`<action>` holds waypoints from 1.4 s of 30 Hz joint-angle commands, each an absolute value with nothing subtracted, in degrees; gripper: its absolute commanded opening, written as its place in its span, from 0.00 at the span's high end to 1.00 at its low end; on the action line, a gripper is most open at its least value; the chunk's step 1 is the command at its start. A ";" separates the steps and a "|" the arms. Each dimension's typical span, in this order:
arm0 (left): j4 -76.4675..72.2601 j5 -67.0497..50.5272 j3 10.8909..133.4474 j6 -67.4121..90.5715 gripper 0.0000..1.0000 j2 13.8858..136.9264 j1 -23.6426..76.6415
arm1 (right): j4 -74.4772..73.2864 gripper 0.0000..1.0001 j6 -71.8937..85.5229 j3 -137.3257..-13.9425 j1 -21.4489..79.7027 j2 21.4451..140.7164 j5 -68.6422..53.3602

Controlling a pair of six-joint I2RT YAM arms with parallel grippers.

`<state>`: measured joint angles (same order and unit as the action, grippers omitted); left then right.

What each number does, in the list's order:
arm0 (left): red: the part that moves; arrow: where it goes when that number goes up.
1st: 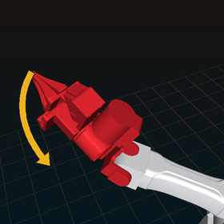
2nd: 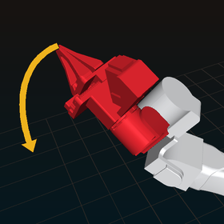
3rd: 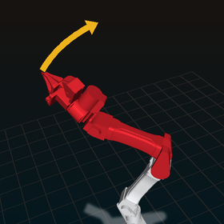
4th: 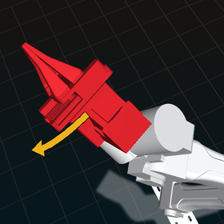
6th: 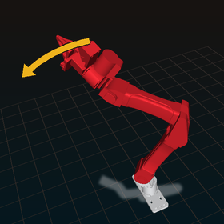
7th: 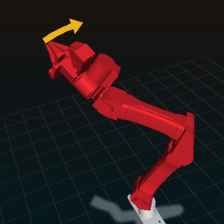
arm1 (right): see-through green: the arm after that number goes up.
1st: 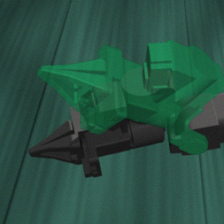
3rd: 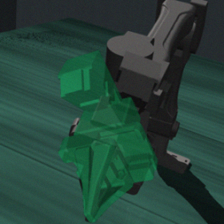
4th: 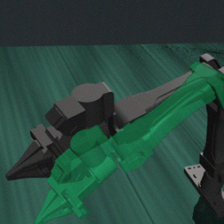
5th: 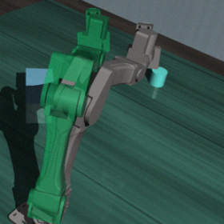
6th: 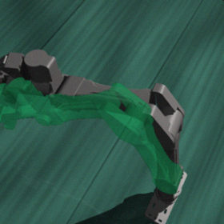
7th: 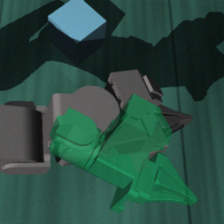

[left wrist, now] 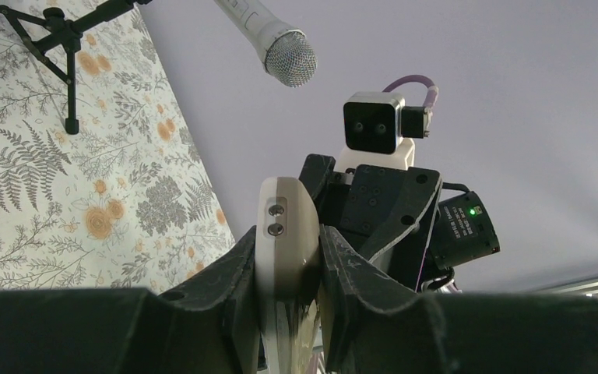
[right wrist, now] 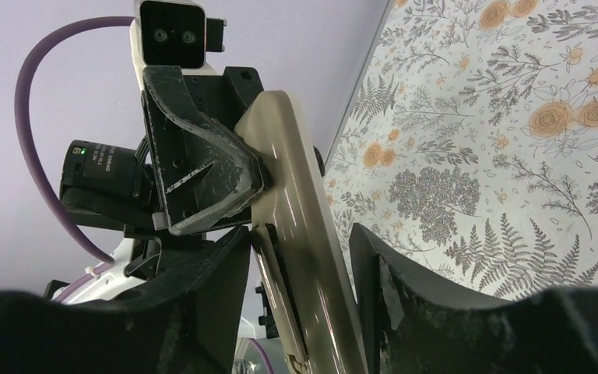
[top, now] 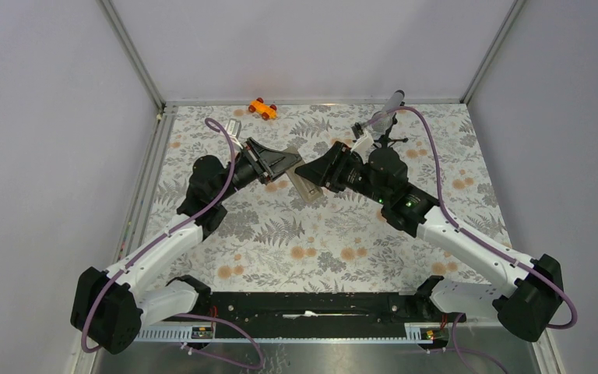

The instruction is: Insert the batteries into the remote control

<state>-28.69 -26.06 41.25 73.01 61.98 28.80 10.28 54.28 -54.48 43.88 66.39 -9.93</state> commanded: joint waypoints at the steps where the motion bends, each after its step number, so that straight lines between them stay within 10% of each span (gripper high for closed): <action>1: -35.32 -27.56 43.01 72.77 1.00 60.60 28.78 | 11.22 0.44 53.14 -54.56 44.12 66.70 -10.68; 10: -33.81 -27.61 42.54 71.07 1.00 60.74 28.21 | 3.26 0.20 51.29 -58.93 43.31 66.46 -9.01; 42: 34.88 -0.35 66.89 44.00 1.00 94.93 36.51 | 9.68 0.21 39.35 -33.31 41.67 70.95 -7.39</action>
